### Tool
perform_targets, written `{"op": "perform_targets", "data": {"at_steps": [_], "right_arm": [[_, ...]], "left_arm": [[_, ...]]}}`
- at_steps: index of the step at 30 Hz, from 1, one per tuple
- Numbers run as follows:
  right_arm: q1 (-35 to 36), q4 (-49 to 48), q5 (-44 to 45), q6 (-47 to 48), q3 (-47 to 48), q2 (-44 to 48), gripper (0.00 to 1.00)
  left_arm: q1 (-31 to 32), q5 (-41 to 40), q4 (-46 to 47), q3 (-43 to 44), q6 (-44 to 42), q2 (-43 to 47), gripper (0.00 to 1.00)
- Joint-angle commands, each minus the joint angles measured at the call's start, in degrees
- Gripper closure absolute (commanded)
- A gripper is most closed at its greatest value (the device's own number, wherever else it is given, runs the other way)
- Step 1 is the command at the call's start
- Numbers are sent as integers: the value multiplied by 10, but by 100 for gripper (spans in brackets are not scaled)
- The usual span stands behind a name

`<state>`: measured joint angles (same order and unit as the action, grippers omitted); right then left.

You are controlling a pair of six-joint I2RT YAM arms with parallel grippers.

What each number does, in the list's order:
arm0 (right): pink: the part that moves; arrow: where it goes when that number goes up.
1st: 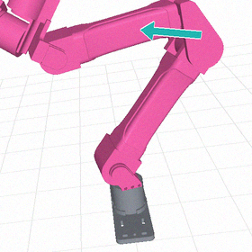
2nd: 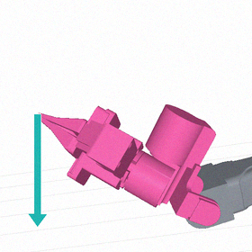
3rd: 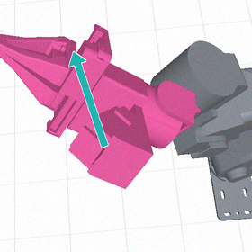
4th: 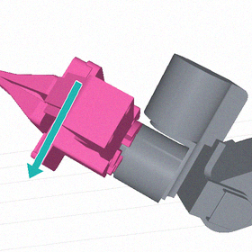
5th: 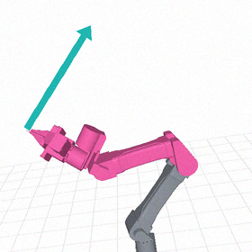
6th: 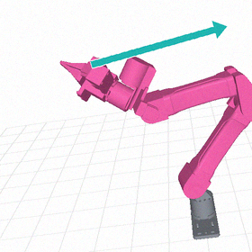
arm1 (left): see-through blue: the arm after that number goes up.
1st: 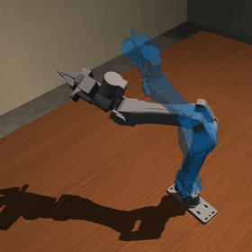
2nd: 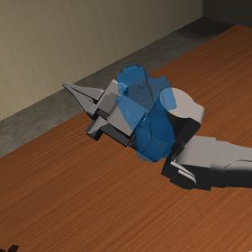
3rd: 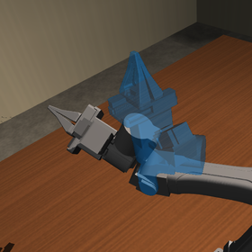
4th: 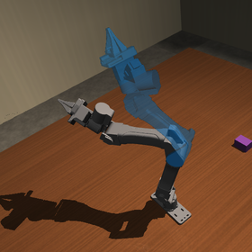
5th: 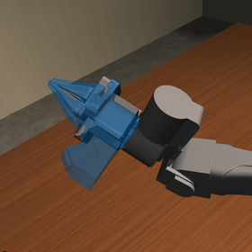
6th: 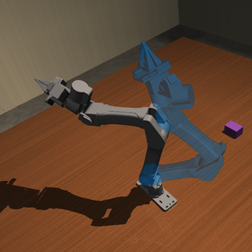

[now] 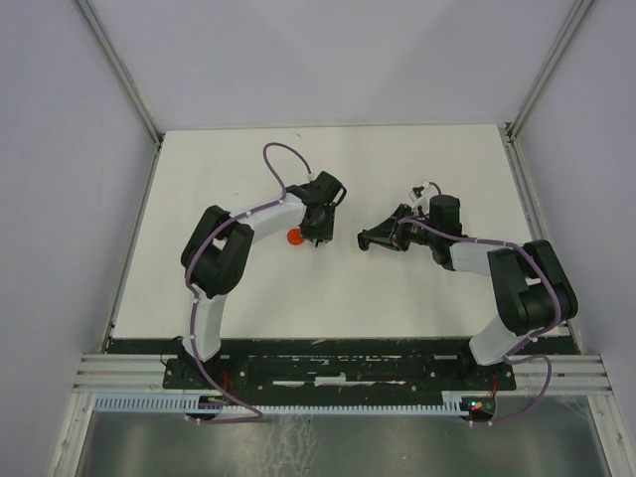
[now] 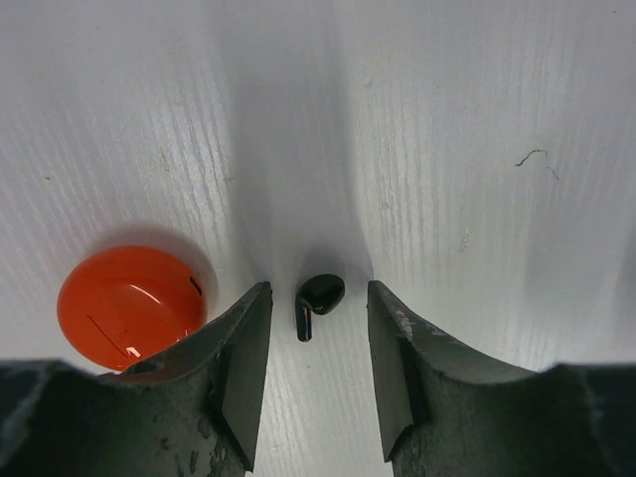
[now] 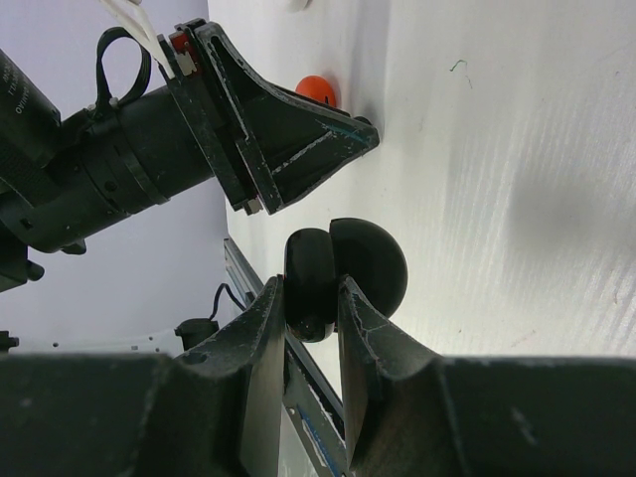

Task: Insert the wireless bluetooth earbuds into the charging case
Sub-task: Pick up the earbud from the center of the board.

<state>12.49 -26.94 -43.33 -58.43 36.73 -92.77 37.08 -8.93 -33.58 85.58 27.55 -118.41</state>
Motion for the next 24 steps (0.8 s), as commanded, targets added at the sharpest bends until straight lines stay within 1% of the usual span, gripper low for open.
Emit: {"op": "perform_targets", "data": {"at_steps": [1,9,24], "right_arm": [[-1,-38,-10,4,6,1,92],[-1,-39,-12,4,10,0,92],[-1,-37,-13,3,16,-3,92]], "left_arm": [[-3,-7,-14,25,-23,-18,51],[-2,-13,-28,35,-26,-25,53],[0,-19,-33,39,-30,-29,63]]}}
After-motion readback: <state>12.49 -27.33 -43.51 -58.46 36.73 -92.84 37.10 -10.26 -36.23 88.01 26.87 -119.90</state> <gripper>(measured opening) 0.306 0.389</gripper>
